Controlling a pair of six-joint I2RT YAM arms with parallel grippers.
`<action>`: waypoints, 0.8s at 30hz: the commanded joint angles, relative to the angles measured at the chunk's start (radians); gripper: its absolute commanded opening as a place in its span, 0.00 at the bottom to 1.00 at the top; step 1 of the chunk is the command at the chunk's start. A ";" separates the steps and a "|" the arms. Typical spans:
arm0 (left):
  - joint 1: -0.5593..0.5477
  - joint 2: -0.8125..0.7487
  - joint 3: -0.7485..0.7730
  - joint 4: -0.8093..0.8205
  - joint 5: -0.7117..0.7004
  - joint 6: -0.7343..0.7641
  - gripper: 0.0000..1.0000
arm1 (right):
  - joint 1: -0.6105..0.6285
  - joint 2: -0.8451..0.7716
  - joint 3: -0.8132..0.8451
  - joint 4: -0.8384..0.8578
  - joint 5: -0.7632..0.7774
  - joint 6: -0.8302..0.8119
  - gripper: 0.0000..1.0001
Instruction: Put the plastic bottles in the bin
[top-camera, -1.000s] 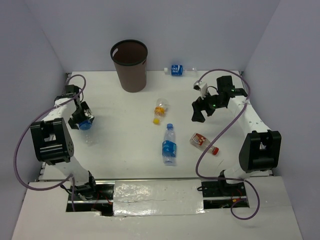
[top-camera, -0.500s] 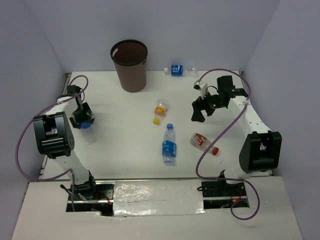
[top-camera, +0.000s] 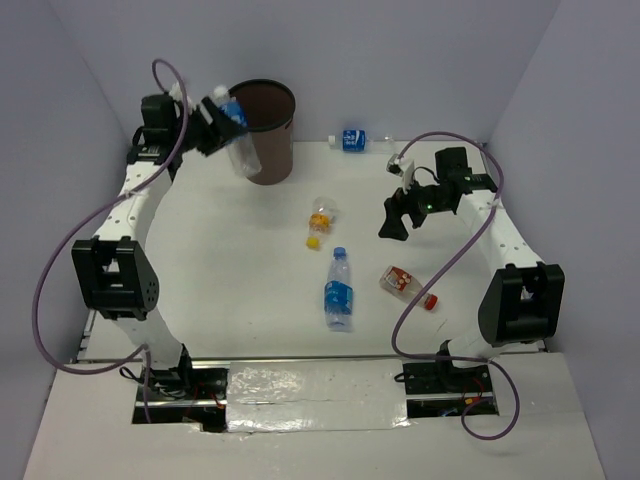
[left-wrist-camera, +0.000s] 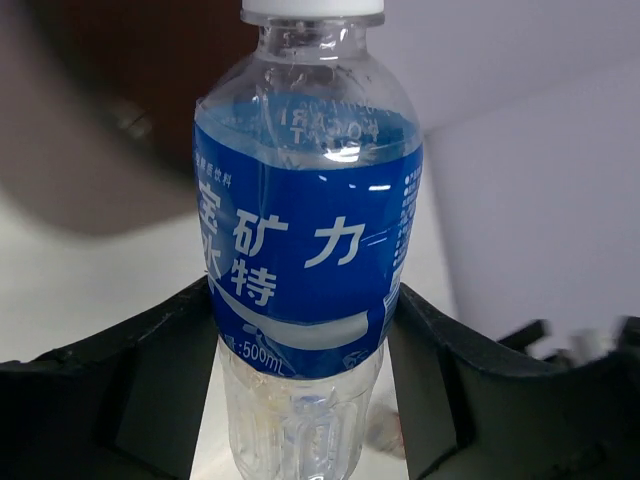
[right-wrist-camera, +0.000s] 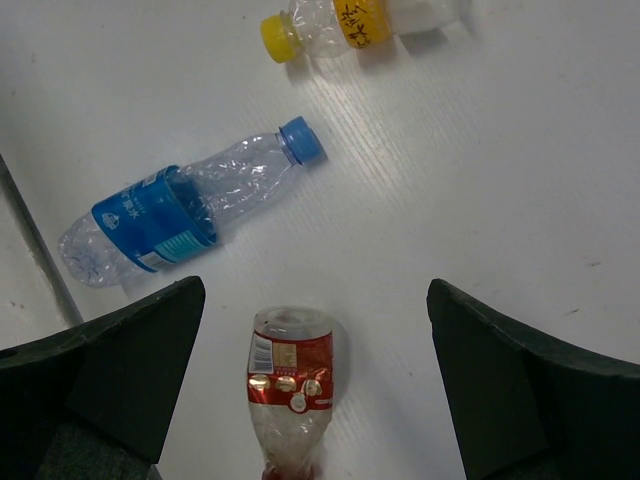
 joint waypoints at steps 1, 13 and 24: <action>-0.053 0.110 0.245 0.307 0.148 -0.166 0.29 | 0.006 -0.024 0.051 0.021 -0.051 -0.013 1.00; -0.130 0.392 0.588 0.452 -0.269 -0.062 0.57 | 0.006 -0.091 -0.019 0.065 -0.059 0.017 1.00; -0.166 0.416 0.648 0.275 -0.416 0.123 0.99 | 0.056 -0.056 -0.015 0.093 0.060 0.135 1.00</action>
